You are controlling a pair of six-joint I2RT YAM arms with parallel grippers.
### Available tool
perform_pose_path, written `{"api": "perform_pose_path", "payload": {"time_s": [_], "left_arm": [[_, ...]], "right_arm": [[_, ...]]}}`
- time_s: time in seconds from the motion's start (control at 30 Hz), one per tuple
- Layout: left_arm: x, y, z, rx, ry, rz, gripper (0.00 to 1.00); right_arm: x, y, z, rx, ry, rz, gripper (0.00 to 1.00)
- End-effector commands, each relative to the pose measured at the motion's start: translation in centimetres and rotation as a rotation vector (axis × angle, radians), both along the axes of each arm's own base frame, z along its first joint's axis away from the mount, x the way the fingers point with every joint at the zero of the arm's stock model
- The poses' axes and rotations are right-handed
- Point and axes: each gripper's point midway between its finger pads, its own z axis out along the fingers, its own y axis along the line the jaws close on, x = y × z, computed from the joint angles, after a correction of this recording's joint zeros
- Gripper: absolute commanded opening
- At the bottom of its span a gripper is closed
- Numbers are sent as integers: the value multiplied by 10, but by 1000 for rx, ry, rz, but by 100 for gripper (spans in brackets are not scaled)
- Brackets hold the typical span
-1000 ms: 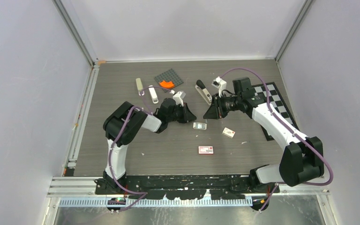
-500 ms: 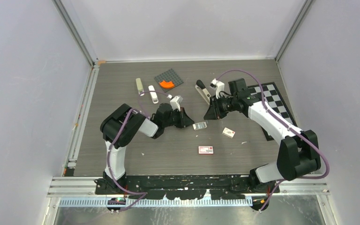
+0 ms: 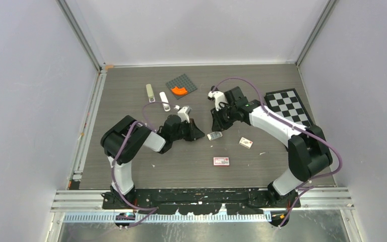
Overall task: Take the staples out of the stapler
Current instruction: Place the staple in the staple box.
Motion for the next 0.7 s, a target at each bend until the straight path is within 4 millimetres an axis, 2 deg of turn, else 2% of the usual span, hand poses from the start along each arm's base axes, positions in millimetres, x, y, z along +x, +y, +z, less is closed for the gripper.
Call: {"api": "perform_pose_path", "payload": {"time_s": [0.0, 0.13, 0.23, 0.33, 0.67], "left_arm": [[8, 23, 25, 17, -73, 117, 13], [6, 43, 48, 27, -138, 188, 14], [-1, 59, 71, 15, -192, 233, 15], [-13, 72, 85, 9, -219, 255, 15], [-50, 107, 106, -1, -240, 296, 17]], "right_arm": [[30, 2, 8, -83, -132, -34, 21], [32, 5, -6, -149, -141, -30, 21], [35, 7, -13, -186, -157, -39, 21], [38, 8, -17, -190, -159, -62, 22], [35, 12, -39, -188, -112, -122, 23]]}}
